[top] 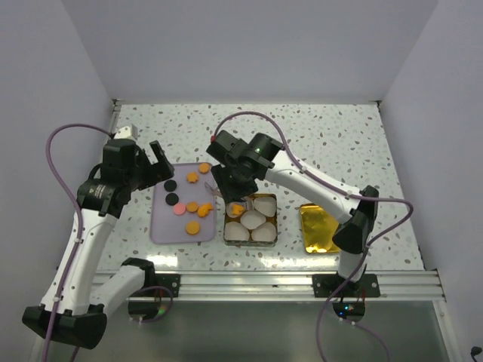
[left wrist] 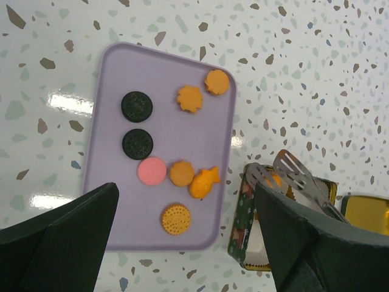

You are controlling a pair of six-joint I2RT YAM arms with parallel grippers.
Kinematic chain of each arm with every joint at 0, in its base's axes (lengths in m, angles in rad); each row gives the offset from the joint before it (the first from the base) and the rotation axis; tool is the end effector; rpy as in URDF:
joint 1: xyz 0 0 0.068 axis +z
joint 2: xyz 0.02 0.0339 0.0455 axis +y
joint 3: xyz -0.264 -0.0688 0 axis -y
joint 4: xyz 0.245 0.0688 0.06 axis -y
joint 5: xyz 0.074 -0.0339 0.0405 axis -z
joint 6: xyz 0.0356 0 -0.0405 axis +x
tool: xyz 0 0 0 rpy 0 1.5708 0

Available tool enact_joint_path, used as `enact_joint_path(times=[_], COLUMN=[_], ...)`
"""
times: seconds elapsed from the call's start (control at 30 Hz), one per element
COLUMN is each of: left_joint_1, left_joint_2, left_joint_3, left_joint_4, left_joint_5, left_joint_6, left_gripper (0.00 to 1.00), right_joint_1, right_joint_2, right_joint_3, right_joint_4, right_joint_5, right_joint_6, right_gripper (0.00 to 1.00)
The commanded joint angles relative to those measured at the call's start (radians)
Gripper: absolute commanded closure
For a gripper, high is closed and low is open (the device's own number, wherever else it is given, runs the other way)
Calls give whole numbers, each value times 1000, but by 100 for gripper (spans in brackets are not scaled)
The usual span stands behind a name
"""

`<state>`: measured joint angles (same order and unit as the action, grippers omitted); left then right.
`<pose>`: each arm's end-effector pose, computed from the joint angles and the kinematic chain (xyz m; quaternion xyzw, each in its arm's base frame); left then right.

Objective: Pack the cookies

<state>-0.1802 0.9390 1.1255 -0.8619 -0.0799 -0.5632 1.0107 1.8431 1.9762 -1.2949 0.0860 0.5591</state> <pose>0.1768 -0.0293 0.3625 -0.1884 0.8810 -0.1236 0.4161 0.1988 0.3113 0.3593 -0.2105 0.9554 0.1136 0.1733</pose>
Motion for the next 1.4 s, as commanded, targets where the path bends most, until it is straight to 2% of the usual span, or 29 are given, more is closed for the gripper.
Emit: enact_joint_path(times=[0.0, 0.63, 1.37], left_joint_1=[-5, -4, -5], left_joint_2=[-29, -97, -132], left_joint_3=[36, 82, 92], left_joint_4=[-32, -167, -215], left_joint_5=[-38, -138, -218], left_joint_6=[16, 46, 85], left_gripper=[0, 0, 0], right_joint_1=[26, 66, 91], right_joint_2=[44, 364, 432], right_joint_3=[68, 351, 351], right_joint_4=[8, -20, -57], right_joint_5=[-63, -129, -98], right_joint_6=[-37, -119, -137], right_gripper=[49, 45, 47])
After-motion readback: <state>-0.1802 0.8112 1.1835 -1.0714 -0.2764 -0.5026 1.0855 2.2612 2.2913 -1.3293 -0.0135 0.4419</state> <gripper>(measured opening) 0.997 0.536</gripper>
